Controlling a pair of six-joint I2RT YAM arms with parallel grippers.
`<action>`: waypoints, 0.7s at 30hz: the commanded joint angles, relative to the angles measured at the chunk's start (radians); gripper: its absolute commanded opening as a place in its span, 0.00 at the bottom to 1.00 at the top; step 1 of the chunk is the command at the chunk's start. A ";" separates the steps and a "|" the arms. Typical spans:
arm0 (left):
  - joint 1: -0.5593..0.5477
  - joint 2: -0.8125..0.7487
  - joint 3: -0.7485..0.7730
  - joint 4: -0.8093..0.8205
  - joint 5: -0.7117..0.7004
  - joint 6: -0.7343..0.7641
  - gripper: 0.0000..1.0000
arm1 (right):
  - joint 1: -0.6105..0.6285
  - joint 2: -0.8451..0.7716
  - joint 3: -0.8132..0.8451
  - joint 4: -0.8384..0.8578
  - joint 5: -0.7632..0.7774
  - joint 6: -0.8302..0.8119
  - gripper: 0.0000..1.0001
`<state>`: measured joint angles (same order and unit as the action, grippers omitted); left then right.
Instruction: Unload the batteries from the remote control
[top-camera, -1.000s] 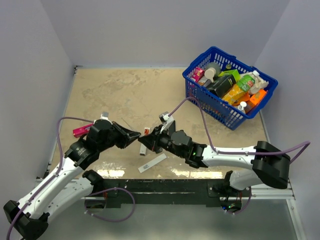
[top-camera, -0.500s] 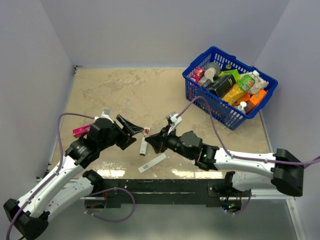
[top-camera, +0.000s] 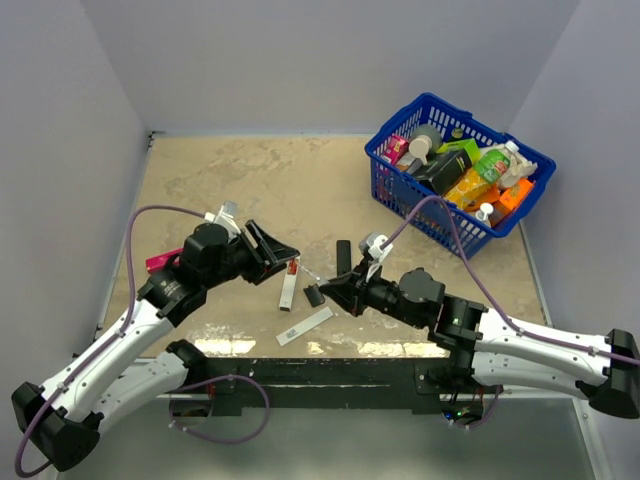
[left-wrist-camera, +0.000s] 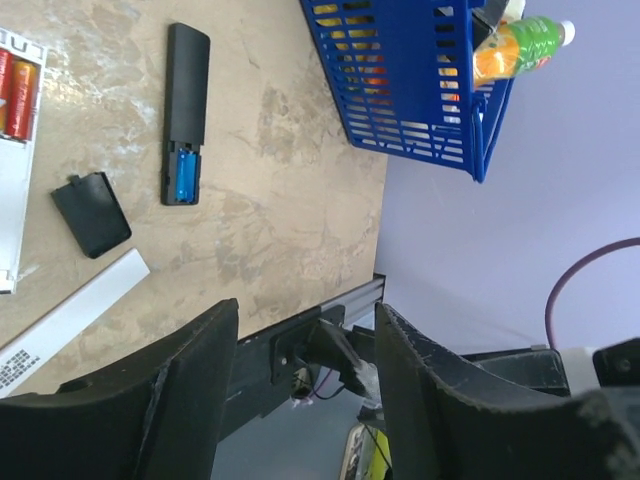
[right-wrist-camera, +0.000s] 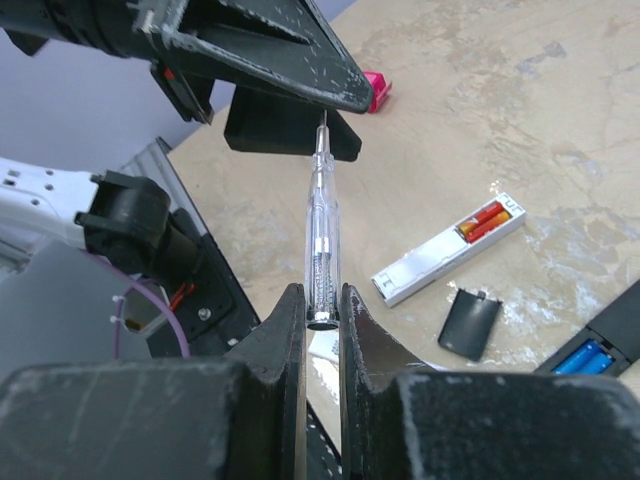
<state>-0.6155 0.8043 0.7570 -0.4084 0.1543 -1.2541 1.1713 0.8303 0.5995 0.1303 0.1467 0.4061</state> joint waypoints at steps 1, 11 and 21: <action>0.000 0.010 -0.010 0.086 0.085 0.007 0.59 | 0.002 0.024 0.019 -0.050 0.005 -0.039 0.00; -0.003 0.007 -0.093 0.114 0.125 -0.033 0.39 | 0.002 0.085 0.034 -0.017 0.002 -0.004 0.00; -0.001 0.035 -0.113 0.118 0.114 -0.041 0.08 | 0.004 0.101 0.025 -0.006 0.028 0.053 0.00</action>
<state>-0.6155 0.8314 0.6540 -0.3275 0.2539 -1.2907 1.1713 0.9379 0.5999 0.0814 0.1406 0.4274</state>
